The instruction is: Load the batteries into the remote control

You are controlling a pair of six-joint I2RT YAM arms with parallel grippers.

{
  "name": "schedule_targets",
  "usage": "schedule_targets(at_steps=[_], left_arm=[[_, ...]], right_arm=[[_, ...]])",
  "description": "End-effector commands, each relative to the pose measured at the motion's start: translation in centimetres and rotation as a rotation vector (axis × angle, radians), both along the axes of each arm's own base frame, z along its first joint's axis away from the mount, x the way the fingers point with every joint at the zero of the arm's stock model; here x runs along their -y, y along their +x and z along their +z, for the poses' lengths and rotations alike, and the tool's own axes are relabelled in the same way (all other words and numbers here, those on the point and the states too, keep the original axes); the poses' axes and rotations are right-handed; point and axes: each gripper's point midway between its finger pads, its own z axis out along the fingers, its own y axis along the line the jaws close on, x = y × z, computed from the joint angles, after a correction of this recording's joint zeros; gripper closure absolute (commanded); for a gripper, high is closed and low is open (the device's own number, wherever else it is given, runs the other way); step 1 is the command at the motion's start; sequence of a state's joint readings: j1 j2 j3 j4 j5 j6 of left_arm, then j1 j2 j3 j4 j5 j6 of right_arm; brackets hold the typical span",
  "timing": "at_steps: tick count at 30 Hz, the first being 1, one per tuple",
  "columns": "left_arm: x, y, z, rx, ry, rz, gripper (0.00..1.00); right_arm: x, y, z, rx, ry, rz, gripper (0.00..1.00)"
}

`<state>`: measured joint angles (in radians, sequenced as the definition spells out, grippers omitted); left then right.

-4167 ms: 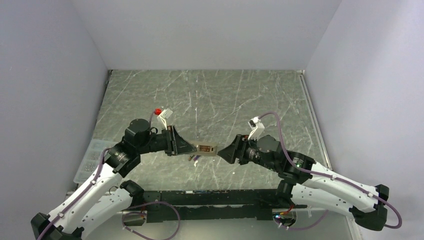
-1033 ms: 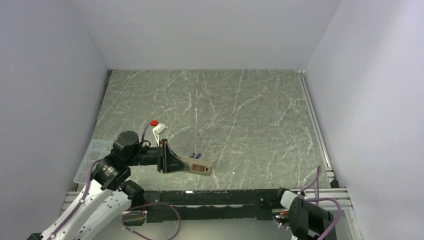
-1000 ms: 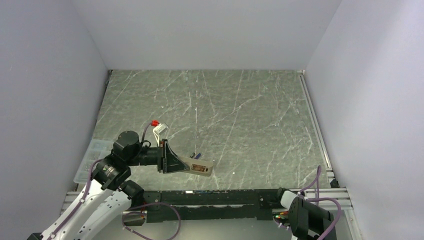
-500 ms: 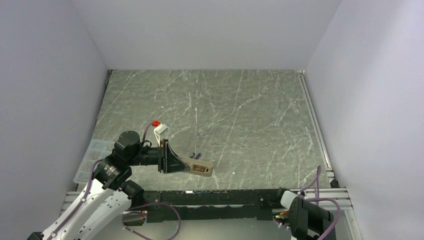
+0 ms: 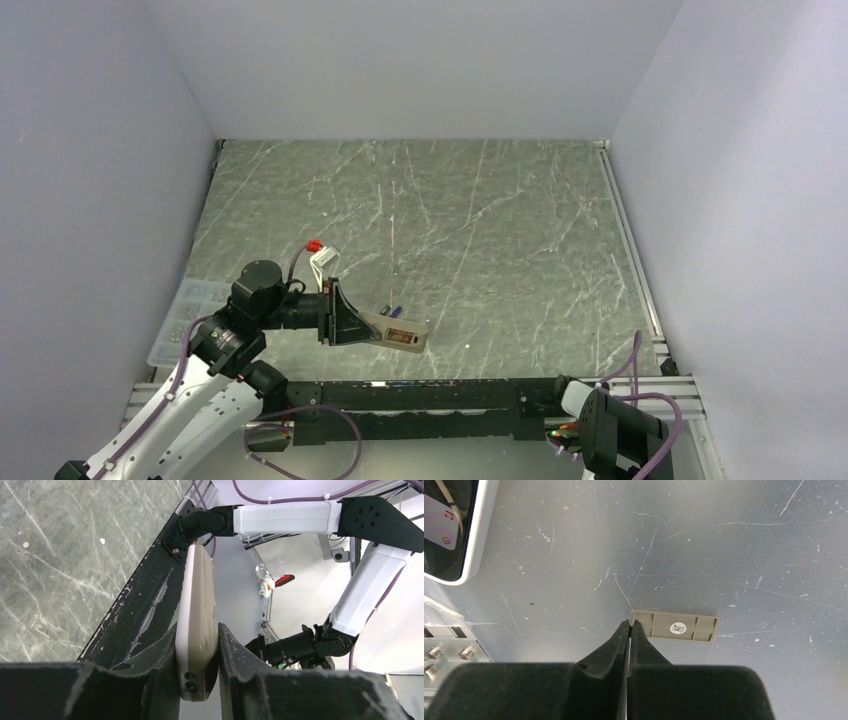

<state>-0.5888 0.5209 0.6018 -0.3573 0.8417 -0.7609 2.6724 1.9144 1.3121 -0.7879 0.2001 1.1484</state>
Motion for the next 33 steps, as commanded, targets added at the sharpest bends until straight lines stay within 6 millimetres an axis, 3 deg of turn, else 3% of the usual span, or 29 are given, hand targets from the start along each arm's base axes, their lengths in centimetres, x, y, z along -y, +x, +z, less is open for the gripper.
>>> schedule_targets(at_steps=[1, 18, 27, 33], left_arm=[[0.4, 0.0, 0.7, 0.043, -0.030, -0.033, 1.00], [0.4, 0.0, 1.1, 0.053, -0.034, -0.040, 1.00], [0.2, 0.1, 1.2, 0.070, -0.013, -0.030, 1.00], [-0.3, 1.0, 0.9, 0.094, 0.053, 0.027, 1.00]], right_arm=[[0.3, 0.1, -0.3, -0.010, 0.008, -0.006, 1.00], [-1.3, 4.1, 1.5, 0.043, 0.089, -0.084, 1.00], [-3.5, 8.5, 4.0, 0.082, 0.144, -0.152, 1.00], [-5.5, 13.4, 5.4, 0.096, 0.157, -0.289, 1.00]])
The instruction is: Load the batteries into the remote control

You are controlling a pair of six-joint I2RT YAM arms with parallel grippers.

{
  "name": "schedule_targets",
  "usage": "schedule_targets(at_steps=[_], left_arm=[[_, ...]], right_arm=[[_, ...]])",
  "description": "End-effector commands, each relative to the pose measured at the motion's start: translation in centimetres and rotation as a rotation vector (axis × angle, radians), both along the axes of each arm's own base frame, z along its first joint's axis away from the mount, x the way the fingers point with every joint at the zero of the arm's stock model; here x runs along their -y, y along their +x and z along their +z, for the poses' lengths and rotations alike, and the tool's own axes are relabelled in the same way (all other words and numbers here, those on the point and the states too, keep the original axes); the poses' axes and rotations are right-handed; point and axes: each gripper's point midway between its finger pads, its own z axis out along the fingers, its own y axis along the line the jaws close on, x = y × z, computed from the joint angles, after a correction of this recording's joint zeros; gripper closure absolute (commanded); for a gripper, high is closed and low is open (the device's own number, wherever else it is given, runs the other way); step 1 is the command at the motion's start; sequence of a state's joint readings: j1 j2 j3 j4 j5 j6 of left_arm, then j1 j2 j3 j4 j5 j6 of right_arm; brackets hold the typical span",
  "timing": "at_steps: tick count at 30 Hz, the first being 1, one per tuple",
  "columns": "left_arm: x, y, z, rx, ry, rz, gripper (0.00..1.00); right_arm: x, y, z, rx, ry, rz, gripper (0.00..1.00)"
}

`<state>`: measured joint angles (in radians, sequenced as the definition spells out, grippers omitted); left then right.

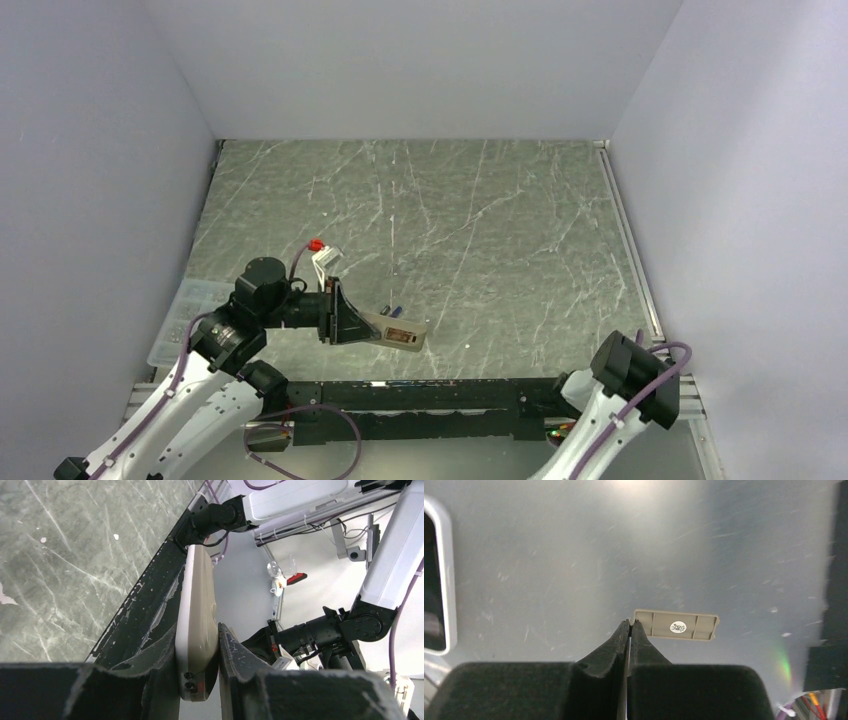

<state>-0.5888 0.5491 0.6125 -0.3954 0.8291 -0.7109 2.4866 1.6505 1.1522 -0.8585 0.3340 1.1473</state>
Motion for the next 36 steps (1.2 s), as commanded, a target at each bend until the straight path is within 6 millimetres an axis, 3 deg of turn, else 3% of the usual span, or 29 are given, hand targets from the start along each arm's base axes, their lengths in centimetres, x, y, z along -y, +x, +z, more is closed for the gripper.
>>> schedule_targets(at_steps=[1, 14, 25, 29, 36], left_arm=[[-0.4, 0.8, 1.7, 0.092, 0.028, 0.038, 1.00], [-1.1, 4.4, 0.4, 0.096, 0.216, 0.169, 1.00], [-0.4, 7.8, -0.1, 0.088, 0.303, 0.222, 1.00], [0.0, 8.5, 0.0, 0.083, 0.298, 0.229, 1.00], [1.2, 9.2, -0.2, 0.035, 0.269, 0.201, 1.00]], right_arm=[[-1.1, 5.2, 1.3, 0.055, 0.023, -0.109, 1.00], [-4.0, 22.2, 4.1, 0.060, 0.078, -0.488, 1.00], [-3.5, 36.5, 4.7, 0.064, 0.037, -0.767, 1.00], [-3.3, 40.8, 3.5, 0.086, -0.014, -0.831, 1.00], [-0.7, 48.1, 0.3, 0.070, -0.058, -0.931, 1.00]])
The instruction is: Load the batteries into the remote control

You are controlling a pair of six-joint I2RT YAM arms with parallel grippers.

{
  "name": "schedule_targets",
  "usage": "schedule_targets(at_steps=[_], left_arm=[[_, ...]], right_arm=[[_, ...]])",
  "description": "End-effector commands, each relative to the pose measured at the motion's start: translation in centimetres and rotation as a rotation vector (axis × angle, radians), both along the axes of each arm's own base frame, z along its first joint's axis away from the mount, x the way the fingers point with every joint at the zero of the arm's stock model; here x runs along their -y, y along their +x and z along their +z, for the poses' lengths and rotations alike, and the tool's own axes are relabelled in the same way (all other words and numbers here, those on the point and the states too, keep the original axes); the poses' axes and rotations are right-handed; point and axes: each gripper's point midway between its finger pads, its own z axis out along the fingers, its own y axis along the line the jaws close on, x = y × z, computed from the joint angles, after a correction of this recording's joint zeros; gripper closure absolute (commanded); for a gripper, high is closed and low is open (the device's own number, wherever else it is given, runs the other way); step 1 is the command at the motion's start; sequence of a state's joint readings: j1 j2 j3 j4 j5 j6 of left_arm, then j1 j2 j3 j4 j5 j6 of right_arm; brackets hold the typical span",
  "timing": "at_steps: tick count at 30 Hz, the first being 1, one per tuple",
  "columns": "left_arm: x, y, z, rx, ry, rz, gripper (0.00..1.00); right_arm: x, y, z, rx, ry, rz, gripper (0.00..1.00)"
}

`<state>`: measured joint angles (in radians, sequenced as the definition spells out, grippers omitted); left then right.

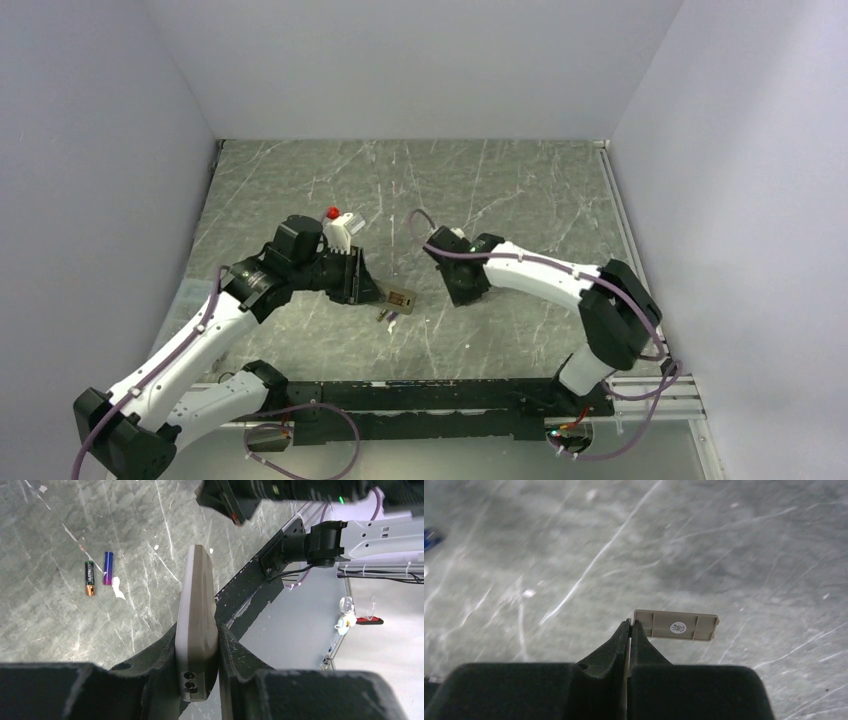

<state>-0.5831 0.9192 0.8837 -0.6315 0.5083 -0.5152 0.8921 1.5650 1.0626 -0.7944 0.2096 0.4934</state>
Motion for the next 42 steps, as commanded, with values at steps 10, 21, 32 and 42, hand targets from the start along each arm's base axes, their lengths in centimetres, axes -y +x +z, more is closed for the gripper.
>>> schedule_targets(at_steps=[10, 21, 32, 42], left_arm=[[2.4, 0.5, 3.1, -0.007, -0.161, -0.046, 1.00], [2.3, -0.5, 3.4, -0.029, -0.203, -0.044, 1.00], [2.5, -0.7, 3.0, -0.049, -0.225, -0.053, 1.00], [3.1, -0.9, 2.9, -0.056, -0.256, -0.098, 1.00]], right_arm=[[0.8, 10.4, -1.5, 0.028, 0.108, -0.049, 1.00], [1.8, 13.3, -3.2, 0.013, 0.093, -0.130, 1.00], [2.2, 13.7, -1.0, 0.067, 0.110, -0.157, 0.65], [1.4, 11.0, 5.5, 0.162, 0.317, -0.118, 0.54]])
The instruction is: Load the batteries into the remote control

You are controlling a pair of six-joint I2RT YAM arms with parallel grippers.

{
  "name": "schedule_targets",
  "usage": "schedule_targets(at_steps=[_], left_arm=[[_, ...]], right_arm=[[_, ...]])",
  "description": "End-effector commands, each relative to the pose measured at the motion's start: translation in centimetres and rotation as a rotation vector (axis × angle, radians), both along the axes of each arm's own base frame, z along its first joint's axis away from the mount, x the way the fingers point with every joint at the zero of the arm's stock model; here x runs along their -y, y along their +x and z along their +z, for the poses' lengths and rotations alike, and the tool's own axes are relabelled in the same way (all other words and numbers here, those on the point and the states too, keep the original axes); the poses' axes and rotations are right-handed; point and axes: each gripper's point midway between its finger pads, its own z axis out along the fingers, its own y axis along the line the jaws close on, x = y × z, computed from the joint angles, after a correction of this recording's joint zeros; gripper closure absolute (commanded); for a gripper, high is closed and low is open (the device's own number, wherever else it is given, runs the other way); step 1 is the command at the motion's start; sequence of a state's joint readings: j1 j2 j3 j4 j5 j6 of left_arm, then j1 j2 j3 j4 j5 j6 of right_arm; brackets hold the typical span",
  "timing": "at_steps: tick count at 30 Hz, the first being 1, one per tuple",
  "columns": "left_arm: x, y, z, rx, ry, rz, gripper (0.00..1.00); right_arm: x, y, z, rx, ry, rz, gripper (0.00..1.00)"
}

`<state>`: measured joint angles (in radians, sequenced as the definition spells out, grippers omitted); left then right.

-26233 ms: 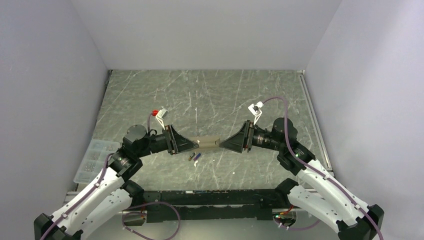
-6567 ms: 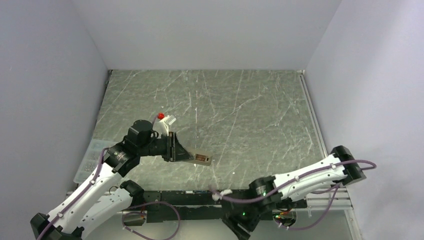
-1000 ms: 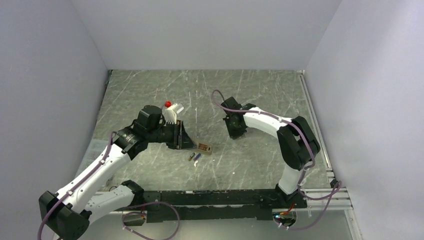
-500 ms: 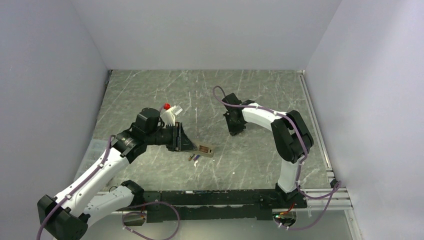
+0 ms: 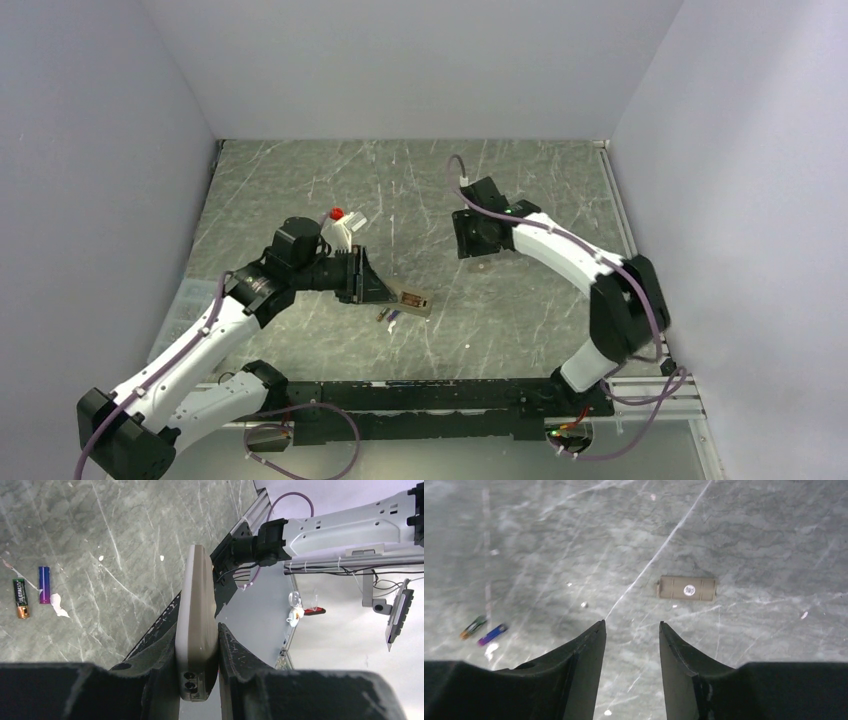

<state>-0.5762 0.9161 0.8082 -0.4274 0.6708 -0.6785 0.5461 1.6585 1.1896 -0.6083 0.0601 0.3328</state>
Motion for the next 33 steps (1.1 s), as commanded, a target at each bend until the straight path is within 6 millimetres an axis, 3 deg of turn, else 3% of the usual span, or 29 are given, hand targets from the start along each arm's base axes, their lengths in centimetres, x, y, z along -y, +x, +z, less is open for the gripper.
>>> schedule_targets(at_steps=[1, 8, 16, 24, 33], left_arm=[[0.8, -0.1, 1.2, 0.022, -0.070, -0.049, 1.00], [1.6, -0.2, 0.7, -0.014, -0.108, -0.100, 1.00], [2.6, -0.6, 0.7, -0.069, -0.170, -0.171, 1.00], [3.1, -1.1, 0.9, -0.142, -0.206, -0.221, 1.00], [3.2, -1.7, 1.1, -0.186, -0.226, -0.258, 1.00]], right_arm=[[-1.1, -1.5, 4.3, 0.084, 0.156, 0.041, 0.53], [-2.4, -5.9, 9.7, 0.203, 0.386, 0.191, 0.47], [-5.9, -12.0, 14.9, 0.321, 0.572, 0.493, 0.38], [-8.9, -15.8, 15.4, 0.405, 0.510, 0.684, 0.21], [-10.4, -18.1, 15.8, 0.502, 0.480, 0.841, 0.19]])
